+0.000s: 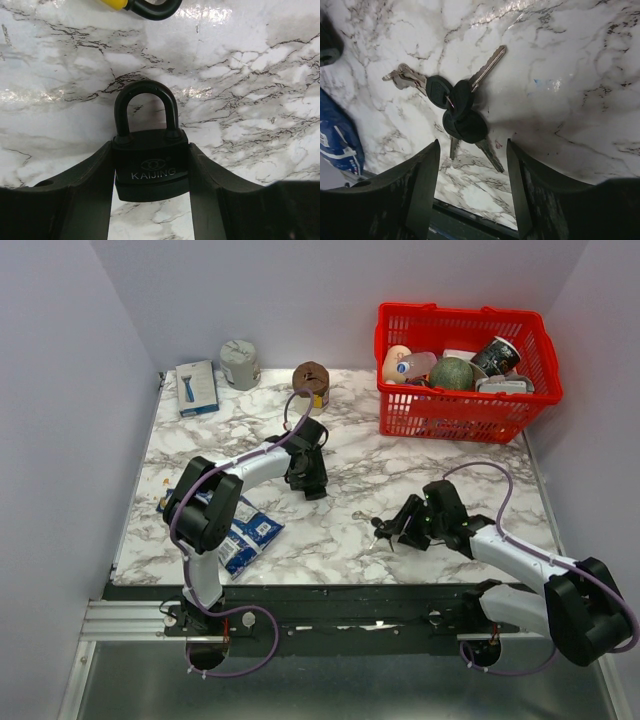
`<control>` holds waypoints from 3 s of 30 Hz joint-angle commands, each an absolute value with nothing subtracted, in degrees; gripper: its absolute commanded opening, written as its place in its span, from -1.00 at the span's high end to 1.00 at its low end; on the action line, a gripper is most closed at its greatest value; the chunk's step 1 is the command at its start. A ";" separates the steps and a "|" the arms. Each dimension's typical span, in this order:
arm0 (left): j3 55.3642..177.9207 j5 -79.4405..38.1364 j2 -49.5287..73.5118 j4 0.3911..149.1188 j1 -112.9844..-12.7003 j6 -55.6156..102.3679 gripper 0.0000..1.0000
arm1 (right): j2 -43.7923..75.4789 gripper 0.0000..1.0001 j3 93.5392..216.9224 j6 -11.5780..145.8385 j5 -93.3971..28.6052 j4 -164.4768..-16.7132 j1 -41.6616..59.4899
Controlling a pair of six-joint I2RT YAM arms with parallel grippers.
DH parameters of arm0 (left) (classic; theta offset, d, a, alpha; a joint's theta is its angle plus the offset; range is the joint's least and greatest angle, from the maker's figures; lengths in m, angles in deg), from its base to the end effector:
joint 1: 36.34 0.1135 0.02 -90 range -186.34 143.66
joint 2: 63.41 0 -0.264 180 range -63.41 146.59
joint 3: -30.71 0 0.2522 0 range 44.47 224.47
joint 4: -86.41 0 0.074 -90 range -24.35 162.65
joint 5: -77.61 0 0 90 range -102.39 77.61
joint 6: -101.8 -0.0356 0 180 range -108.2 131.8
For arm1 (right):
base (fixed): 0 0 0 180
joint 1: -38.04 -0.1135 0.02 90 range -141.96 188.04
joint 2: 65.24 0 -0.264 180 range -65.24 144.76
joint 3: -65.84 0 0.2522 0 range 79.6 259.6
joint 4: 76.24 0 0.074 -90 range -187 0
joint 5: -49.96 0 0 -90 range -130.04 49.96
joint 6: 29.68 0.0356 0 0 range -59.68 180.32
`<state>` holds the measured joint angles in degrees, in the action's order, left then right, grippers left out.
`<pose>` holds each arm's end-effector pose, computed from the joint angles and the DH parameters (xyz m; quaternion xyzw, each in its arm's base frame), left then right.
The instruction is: Unlock with the key
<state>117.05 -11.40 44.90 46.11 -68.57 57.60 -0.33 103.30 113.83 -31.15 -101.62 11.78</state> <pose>0.3284 -0.2063 0.1728 -0.1168 0.9638 -0.1443 0.1915 0.1750 0.0925 0.1493 0.1986 0.9242 0.2601 0.1967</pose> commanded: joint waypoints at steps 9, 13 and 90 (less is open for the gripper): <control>119.18 -10.99 44.87 46.46 -68.25 56.53 -0.83 | 1.47 -0.22 100.86 119.02 -30.90 -94.31 14.92; 118.92 -9.58 43.02 46.81 -68.25 55.66 -0.98 | 4.45 -0.16 102.09 118.68 -30.81 -92.99 15.01; 99.32 -57.48 18.32 102.80 -68.51 77.89 -0.56 | 6.48 0.99 137.96 92.21 20.87 -93.18 15.72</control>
